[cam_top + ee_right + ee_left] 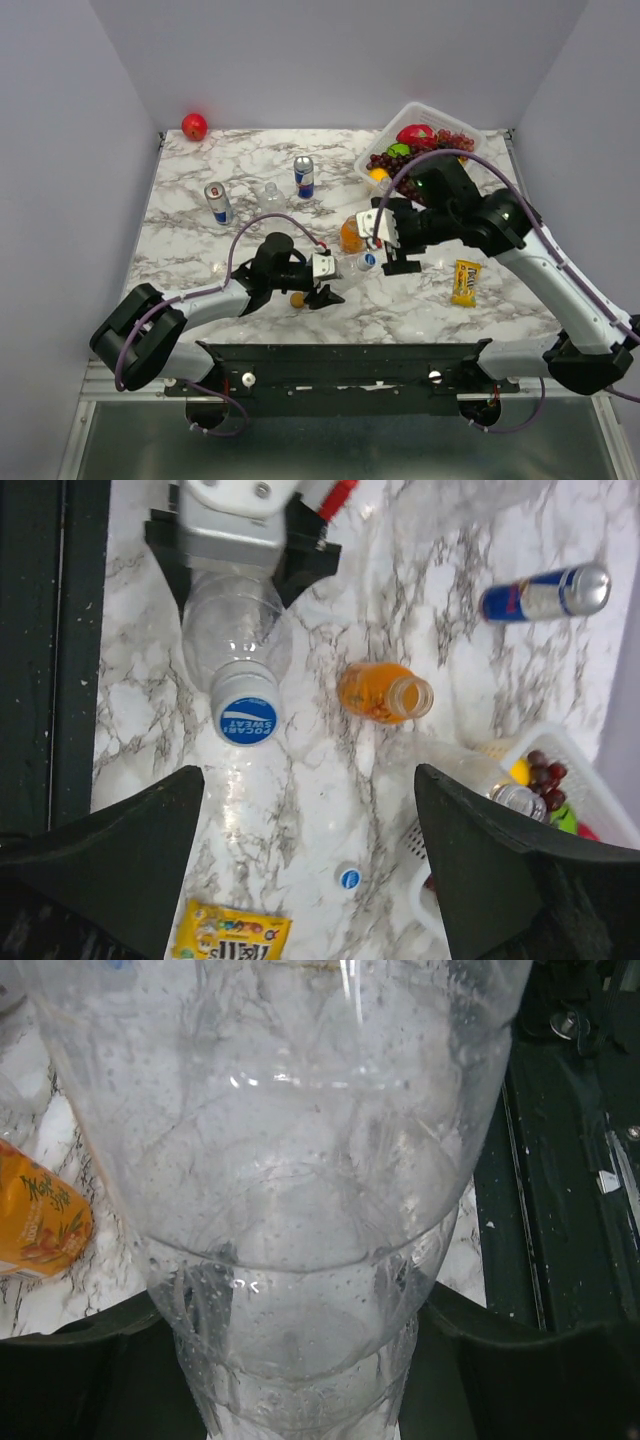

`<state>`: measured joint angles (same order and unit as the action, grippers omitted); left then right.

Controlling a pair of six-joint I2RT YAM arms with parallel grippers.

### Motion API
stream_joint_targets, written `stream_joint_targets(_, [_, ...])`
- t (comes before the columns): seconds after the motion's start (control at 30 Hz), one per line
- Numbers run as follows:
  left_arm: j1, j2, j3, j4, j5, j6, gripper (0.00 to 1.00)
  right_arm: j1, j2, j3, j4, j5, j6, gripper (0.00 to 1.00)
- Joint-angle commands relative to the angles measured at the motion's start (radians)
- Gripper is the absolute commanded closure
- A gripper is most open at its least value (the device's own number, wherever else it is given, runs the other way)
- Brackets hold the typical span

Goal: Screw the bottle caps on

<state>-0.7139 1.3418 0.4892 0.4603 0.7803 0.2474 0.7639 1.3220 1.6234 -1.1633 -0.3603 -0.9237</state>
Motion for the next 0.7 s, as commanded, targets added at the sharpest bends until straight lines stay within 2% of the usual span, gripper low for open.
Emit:
stream_joint_targets(0.0, [0.002, -0.020, 0.037, -0.063, 0.040, 0.076, 1.00, 0.009, -0.072, -0.031, -0.067, -0.169, -0.217, 0.10])
stream_joint_targets(0.27, [0.002, -0.023, 0.069, -0.112, 0.045, 0.124, 1.00, 0.031, -0.061, -0.092, -0.105, -0.203, -0.417, 0.21])
stream_joint_targets(0.47, [0.002, -0.030, 0.083, -0.144, 0.050, 0.145, 1.00, 0.044, -0.037, -0.123, -0.039, -0.198, -0.409, 0.31])
stream_joint_targets(0.6, [0.004, -0.035, 0.084, -0.160, 0.048, 0.155, 1.00, 0.045, -0.035, -0.126, -0.038, -0.201, -0.408, 0.41])
stream_joint_targets(0.67, [0.002, -0.036, 0.084, -0.163, 0.051, 0.156, 1.00, 0.046, -0.038, -0.131, -0.038, -0.210, -0.403, 0.43])
